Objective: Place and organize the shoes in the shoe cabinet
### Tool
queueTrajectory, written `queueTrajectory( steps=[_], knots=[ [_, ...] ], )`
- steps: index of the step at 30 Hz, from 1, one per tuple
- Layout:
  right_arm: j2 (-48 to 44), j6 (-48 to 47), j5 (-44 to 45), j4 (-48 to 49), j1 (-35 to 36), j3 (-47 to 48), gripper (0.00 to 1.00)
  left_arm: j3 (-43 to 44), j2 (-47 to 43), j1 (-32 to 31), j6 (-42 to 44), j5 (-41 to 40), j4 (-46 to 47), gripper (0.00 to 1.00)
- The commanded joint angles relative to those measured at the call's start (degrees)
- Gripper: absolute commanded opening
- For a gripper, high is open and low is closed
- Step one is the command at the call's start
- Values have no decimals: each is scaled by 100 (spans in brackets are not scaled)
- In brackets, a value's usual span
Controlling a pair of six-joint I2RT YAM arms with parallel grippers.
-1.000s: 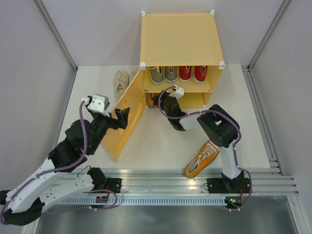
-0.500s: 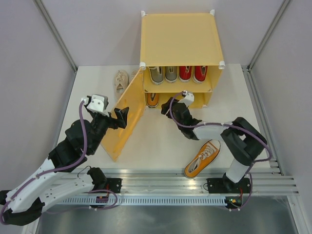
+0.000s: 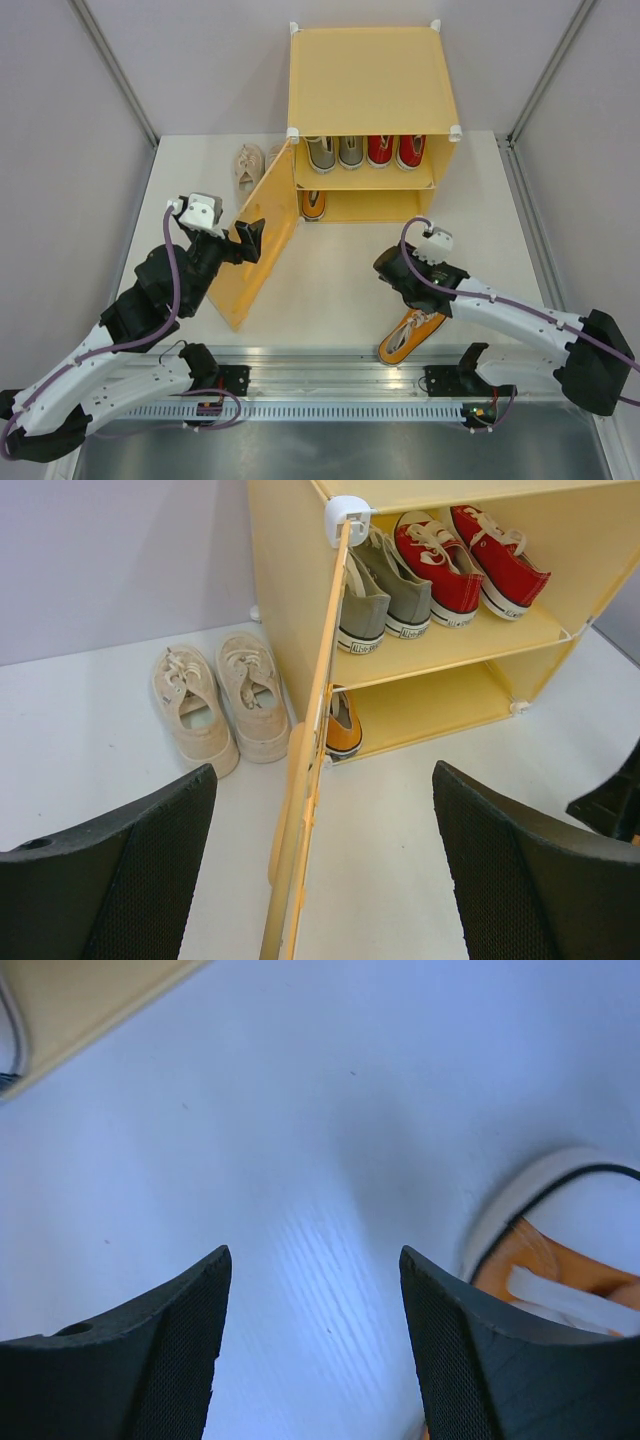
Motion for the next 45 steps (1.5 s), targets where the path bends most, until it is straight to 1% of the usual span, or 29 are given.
queueTrajectory(
  steps=[1, 2, 5, 8, 12, 17, 21, 23, 25, 26, 27, 28, 29, 30, 31, 33, 34, 36, 37, 38, 39, 40, 41, 43, 44, 45],
  knots=[
    [-386, 1126, 250, -1856, 231, -18, 72, 64, 98, 26, -100, -105, -111, 91],
    [-466, 1223, 285, -2092, 336, -53, 72, 64, 98, 26, -91, -122, -119, 91],
    [-826, 1504, 286, -2349, 477, -236, 72, 55, 89, 26, -91, -149, -110, 91],
    [-1213, 1733, 242, -2559, 504, -447, 71, 55, 106, 26, -82, -175, -110, 91],
    [-1757, 1786, 93, -2675, 530, -676, 69, 55, 124, 17, -82, -167, -111, 91],
    [-1908, 1646, -276, -2447, 601, -975, 67, 55, 115, 26, -82, -184, -111, 91],
    [-1593, 1584, -496, -2017, 732, -1169, 66, 55, 89, 26, -82, -175, -111, 91],
    [-1434, 1523, -601, -1604, 812, -1292, 66, 55, 89, 17, -82, -175, -119, 91],
    [-1214, 1435, -689, -1210, 855, -1345, 59, 46, 98, 26, -82, -175, -119, 91],
    [-1170, 1374, -751, -1094, 899, -1345, 48, 46, 98, 17, -82, -167, -119, 91],
    [-1126, 1295, -751, -1015, 908, -1345, 27, 55, 98, 26, -91, -158, -119, 91],
    [-1126, 1225, -751, -875, 926, -1310, 16, 55, 106, 26, -91, -149, -111, 91],
    [-1143, 1137, -743, -812, 926, -1292, 8, 55, 98, 17, -91, -140, -111, 91],
    [-1213, 1014, -708, -768, 935, -1275, 3, 55, 106, 17, -91, -131, -119, 91],
    [-1257, 882, -673, -628, 935, -1231, 1, 55, 98, 26, -91, -131, -119, 91],
    [-1371, 558, -620, -409, 935, -1169, 1, 55, 80, 26, -91, -140, -111, 91],
    [-1398, 103, -585, -138, 935, -1100, 1, 55, 80, 17, -91, -140, -119, 91],
    [-1389, -434, -628, 189, 944, -985, 1, 46, 80, 17, -82, -149, -111, 91],
    [-1337, -1055, -681, 573, 935, -863, 1, 55, 71, 17, -91, -149, -119, 91],
    [-1258, -1392, -725, 751, 935, -792, 1, 55, 80, 26, -91, -149, -119, 91],
    [-1049, -1674, -751, 909, 935, -713, 1, 55, 80, 26, -82, -158, -119, 91],
    [-907, -1929, -856, 1268, 935, -564, 1, 46, 80, 26, -82, -158, -111, 91],
    [-767, -2575, -953, 1471, 935, -484, 1, 46, 80, 26, -82, -166, -119, 91],
    [-205, -3141, -1224, 1919, 943, -196, 1, 55, 71, 26, -73, -175, -111, 91],
    [250, -3649, -1348, 2017, 935, -63, 1, 46, 71, 26, -73, -193, -111, 91],
    [489, -3933, -1445, 2088, 943, 78, 1, 46, 71, 26, -73, -202, -111, 91]
  ],
)
